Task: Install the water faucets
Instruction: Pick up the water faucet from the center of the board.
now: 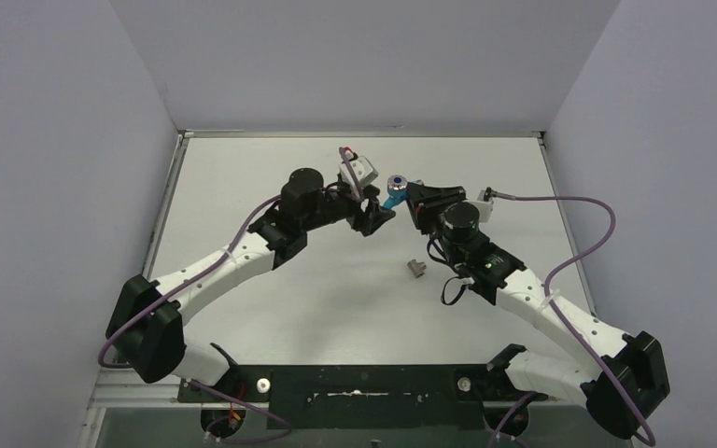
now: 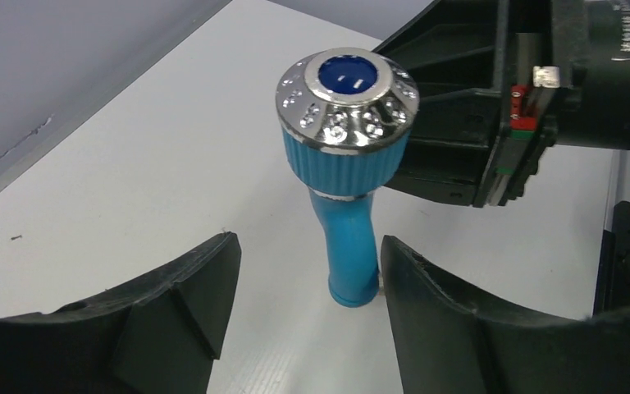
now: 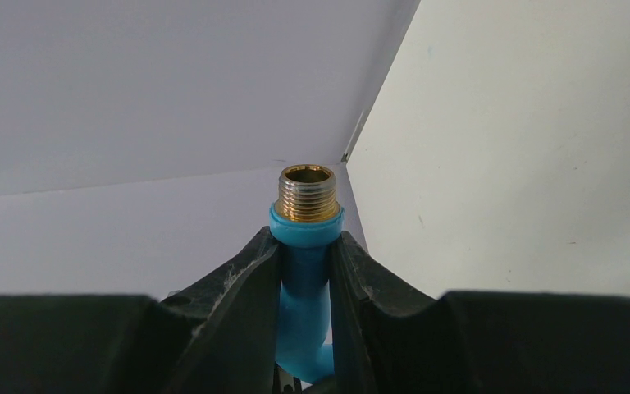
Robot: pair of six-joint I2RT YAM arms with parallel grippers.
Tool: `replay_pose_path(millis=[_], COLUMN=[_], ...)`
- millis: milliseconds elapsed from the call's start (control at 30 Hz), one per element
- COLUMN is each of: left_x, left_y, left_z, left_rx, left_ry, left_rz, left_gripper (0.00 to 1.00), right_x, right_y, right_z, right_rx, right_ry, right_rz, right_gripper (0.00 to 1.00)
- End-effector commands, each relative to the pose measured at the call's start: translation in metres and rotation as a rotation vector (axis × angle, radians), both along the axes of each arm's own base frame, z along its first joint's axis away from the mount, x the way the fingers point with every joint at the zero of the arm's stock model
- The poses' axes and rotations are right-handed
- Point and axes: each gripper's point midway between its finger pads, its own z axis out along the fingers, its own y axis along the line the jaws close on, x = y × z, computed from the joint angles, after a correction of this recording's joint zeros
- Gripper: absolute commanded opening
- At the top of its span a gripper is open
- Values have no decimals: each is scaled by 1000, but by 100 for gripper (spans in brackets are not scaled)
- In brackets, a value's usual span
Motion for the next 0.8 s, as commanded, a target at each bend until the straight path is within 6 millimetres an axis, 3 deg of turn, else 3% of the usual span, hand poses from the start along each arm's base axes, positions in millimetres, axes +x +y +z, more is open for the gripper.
replay_pose_path(millis=[0,500,600,700,767], left_x=[24,30,29,27,24], left_y=[-1,-9,-9,-10,-10], left_z=[26,50,56,57,56], left_rx=[12,-56,-71,-71,-69], left_ry=[-105,-143,-151,-151,-152], left_rz=[94,103,100,87,75], left_gripper=[59,29,19,0,0], right_x=[3,0,1,2,1], right_y=[5,16,19,18,17], right_z=[53,50,52,52,51], right_rx=[99,112,99,81,67], right_ry=[-121,-127,-134,-144,-153], right_rz=[-12,32,40,40,36], right_gripper=[0,0,0,2,8])
